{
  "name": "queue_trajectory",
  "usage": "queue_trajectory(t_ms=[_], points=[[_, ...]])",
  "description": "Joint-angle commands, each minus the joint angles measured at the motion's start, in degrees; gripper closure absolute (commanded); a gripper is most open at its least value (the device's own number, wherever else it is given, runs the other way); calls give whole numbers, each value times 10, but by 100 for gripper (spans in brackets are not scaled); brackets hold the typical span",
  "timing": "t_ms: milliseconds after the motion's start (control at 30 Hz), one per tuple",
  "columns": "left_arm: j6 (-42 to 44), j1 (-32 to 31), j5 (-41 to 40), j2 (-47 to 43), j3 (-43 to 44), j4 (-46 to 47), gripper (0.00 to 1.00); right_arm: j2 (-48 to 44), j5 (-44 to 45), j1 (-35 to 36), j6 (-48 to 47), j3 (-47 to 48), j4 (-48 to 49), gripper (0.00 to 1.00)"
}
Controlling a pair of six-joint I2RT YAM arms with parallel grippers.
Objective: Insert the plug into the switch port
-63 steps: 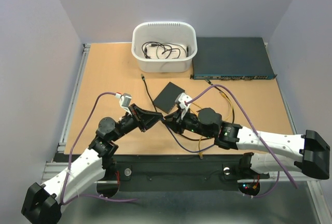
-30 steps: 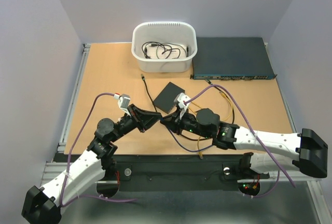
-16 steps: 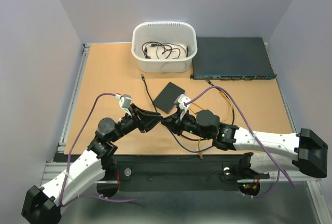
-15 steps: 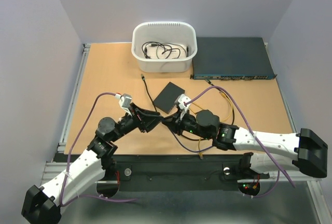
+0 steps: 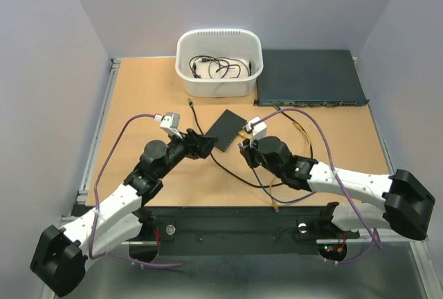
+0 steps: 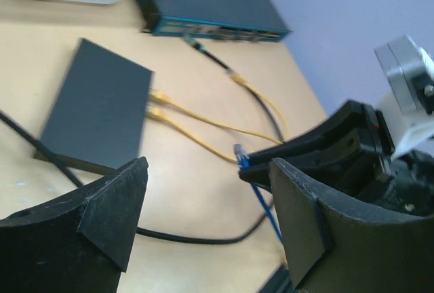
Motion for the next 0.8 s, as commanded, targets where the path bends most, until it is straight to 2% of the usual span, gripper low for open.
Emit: queue_trajectory(t_ms=[0, 167, 267, 333, 500, 767], points=[[53, 3, -107, 87, 82, 0, 17, 42, 34, -35, -1, 22, -52, 100], [91, 25, -114, 223, 132, 48, 17, 113, 35, -45, -15, 56, -60, 99], [92, 64, -89, 306, 154, 106, 17, 161, 26, -62, -17, 81, -59, 99], [75, 100, -51, 371, 179, 140, 19, 193, 16, -69, -24, 94, -58, 99], [74, 134, 38, 497, 219, 213, 21, 252, 8, -86, -42, 142, -58, 99], [102, 138, 92, 576, 268, 243, 22, 312, -24, -113, -65, 184, -52, 100]])
